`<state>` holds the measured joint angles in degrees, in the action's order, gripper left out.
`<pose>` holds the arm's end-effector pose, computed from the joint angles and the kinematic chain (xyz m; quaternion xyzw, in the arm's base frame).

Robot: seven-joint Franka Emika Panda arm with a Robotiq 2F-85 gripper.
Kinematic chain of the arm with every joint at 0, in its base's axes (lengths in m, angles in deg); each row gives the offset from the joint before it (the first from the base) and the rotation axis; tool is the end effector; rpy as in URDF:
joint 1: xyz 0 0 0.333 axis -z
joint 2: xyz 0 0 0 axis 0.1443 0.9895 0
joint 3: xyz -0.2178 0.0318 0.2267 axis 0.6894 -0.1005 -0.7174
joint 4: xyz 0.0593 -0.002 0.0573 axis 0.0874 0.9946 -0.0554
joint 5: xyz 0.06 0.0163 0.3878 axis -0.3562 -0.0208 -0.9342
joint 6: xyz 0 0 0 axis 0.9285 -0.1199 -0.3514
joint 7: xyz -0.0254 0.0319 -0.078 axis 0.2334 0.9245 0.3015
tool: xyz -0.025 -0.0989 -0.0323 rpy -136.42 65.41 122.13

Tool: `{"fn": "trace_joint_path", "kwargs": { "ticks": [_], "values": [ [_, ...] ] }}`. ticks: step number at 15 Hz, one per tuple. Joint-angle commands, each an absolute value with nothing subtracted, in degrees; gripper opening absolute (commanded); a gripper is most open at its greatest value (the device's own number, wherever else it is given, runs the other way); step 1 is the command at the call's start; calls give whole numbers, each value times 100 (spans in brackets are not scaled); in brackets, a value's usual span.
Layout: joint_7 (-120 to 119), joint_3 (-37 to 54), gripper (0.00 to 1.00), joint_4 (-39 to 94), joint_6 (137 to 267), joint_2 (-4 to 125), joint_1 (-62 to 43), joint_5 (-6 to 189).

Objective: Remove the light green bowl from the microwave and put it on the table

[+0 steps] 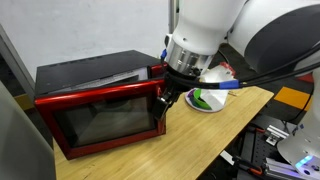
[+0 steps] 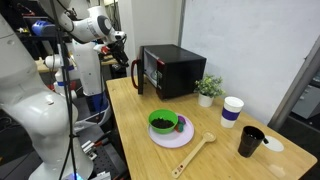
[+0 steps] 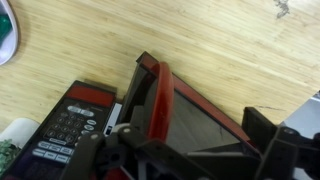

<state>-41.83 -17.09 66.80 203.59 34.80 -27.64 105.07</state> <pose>0.3857 0.3363 0.4356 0.9829 0.0480 0.1762 0.0231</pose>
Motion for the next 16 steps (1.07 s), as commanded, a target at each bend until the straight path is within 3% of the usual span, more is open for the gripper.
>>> {"fn": "trace_joint_path", "kwargs": {
  "ticks": [1, 16],
  "values": [
    [-3164, -1598, 100, 6529, 19942, 3082, -2726, 9940],
    [-25, -750, 100, 5174, 19245, 3200, -2257, 9048]
  ]
}}
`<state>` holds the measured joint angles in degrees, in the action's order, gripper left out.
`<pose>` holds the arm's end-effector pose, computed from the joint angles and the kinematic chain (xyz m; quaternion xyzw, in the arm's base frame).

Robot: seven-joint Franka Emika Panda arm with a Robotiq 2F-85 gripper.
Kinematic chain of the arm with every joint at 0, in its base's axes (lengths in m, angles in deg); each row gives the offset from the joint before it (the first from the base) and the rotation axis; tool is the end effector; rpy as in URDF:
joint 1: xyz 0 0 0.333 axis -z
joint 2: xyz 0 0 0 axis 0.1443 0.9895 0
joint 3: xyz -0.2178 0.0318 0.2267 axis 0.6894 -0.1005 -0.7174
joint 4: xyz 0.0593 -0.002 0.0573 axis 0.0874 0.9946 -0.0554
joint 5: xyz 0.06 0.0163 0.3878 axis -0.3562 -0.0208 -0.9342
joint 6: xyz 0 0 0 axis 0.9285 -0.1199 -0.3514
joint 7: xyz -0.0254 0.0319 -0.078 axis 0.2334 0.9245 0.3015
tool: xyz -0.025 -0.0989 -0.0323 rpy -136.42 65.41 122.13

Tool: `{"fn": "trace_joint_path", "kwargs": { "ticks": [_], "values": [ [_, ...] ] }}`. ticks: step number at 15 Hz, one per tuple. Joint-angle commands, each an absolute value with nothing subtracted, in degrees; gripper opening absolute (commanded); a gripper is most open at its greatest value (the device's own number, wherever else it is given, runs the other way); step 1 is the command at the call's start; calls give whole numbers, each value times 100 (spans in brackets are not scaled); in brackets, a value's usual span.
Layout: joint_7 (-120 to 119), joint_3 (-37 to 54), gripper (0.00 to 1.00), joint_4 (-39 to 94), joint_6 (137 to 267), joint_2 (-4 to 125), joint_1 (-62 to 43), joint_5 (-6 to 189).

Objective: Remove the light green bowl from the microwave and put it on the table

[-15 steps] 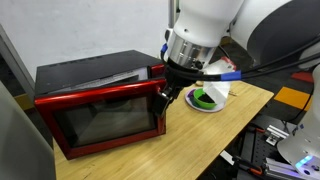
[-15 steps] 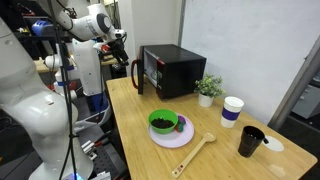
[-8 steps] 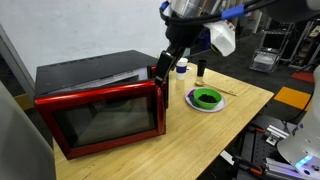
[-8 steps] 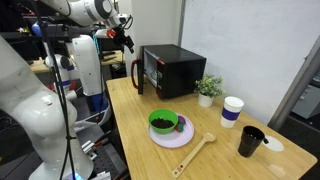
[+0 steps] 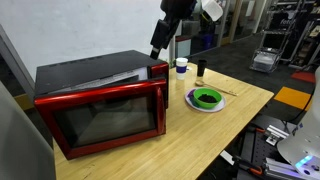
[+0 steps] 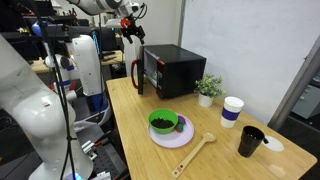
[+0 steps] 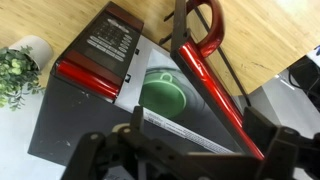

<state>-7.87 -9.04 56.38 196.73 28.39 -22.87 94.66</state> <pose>0.4470 0.2487 0.5716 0.9627 0.1626 0.2165 0.0022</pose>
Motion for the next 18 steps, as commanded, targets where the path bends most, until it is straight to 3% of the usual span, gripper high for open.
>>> {"fn": "trace_joint_path", "kwargs": {
  "ticks": [1, 18],
  "values": [
    [191, -702, 100, 5073, 19099, 3270, -2248, 8947],
    [2552, -442, 100, 3238, 17963, 5516, -1909, 8671]
  ]
}}
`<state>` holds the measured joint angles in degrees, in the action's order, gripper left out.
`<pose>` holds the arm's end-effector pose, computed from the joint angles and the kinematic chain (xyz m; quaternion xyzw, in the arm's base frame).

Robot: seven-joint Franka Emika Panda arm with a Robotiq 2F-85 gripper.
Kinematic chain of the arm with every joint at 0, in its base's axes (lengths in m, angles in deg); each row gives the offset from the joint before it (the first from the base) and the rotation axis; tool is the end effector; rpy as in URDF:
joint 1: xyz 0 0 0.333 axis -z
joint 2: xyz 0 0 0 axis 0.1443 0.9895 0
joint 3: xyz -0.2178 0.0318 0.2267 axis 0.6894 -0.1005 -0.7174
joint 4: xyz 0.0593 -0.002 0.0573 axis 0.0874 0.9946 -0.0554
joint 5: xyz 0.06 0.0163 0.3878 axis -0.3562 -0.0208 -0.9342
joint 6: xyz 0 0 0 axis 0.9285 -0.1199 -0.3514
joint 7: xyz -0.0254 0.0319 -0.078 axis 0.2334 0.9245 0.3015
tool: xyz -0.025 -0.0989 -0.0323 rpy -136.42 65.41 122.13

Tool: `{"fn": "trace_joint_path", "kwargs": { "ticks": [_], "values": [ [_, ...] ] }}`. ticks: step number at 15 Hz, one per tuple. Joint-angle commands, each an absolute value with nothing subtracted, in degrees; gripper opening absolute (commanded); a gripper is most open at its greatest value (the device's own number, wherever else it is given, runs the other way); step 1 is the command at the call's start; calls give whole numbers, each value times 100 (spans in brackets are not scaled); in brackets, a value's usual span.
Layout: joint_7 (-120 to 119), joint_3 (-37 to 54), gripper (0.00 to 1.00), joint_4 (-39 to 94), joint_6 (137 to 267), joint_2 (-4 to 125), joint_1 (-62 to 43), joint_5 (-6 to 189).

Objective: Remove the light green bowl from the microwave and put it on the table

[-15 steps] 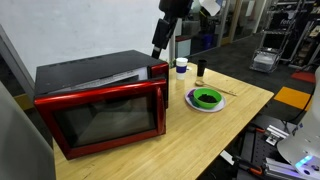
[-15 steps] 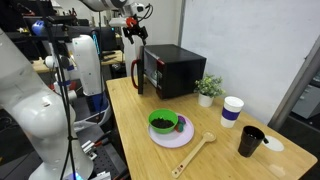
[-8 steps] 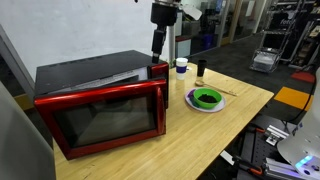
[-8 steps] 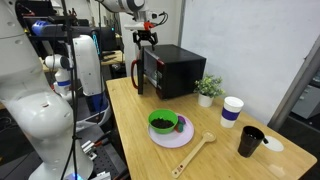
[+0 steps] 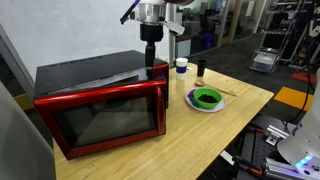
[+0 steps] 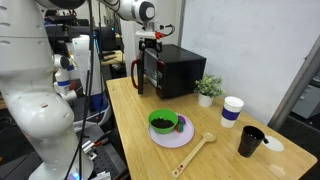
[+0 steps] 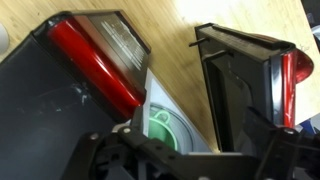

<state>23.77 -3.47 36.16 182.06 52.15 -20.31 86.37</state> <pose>0.5770 0.2093 0.4915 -0.9421 -0.3301 -0.0506 0.0306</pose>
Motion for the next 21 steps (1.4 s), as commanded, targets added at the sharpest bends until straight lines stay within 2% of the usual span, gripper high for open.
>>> {"fn": "trace_joint_path", "kwargs": {
  "ticks": [1, 21],
  "values": [
    [2532, -457, 100, 3209, 17915, 5551, -1924, 8701],
    [2433, -1177, 100, 3640, 17853, 5453, -2462, 9005]
  ]
}}
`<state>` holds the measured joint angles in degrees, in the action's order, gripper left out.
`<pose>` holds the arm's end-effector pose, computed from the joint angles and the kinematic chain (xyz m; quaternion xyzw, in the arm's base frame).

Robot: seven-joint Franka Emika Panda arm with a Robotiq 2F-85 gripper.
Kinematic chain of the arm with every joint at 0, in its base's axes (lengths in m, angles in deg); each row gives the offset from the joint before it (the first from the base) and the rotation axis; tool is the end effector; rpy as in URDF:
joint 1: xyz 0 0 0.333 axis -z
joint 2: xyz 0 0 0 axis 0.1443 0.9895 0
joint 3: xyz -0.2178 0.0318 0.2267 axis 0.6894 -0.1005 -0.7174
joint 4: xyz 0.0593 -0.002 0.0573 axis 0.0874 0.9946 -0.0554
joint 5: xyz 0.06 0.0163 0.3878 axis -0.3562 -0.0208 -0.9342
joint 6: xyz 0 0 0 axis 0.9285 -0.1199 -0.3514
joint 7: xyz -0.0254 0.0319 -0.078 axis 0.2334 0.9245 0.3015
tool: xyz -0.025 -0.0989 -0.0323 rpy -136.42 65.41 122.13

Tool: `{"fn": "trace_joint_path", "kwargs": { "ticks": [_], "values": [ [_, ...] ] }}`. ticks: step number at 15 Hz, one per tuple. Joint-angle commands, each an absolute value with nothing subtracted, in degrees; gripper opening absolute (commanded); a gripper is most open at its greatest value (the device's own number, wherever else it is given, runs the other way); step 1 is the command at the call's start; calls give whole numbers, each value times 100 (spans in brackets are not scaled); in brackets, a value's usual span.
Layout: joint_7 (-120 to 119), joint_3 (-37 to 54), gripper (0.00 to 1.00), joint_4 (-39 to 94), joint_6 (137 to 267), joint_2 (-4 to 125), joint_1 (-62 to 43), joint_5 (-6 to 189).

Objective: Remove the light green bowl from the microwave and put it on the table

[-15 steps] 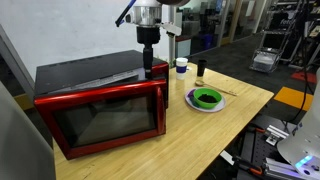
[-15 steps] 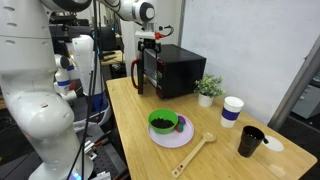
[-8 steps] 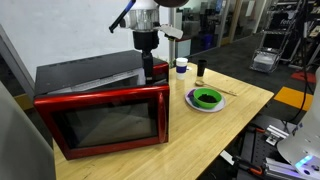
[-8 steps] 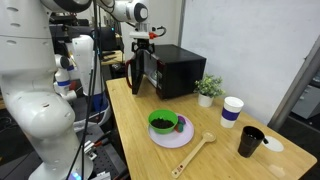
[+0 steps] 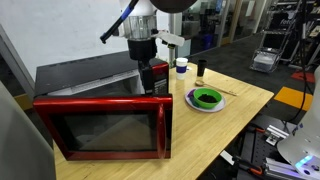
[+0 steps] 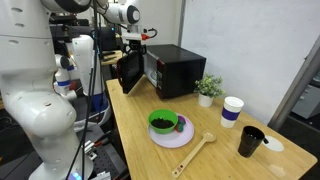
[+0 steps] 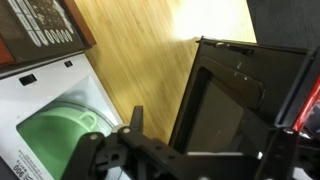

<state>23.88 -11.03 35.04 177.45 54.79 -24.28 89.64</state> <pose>0.5289 0.3130 0.4682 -0.9012 -0.4330 0.0018 0.0189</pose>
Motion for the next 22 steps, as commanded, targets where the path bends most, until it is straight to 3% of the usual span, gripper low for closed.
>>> {"fn": "trace_joint_path", "kwargs": {
  "ticks": [1, 16, 22],
  "values": [
    [2451, -1198, 100, 3649, 17859, 5455, -2485, 9005],
    [2204, -1431, 100, 3990, 18660, 5323, -2760, 9148],
    [1624, -1322, 100, 4555, 19254, 4914, -2775, 10123]
  ]
}}
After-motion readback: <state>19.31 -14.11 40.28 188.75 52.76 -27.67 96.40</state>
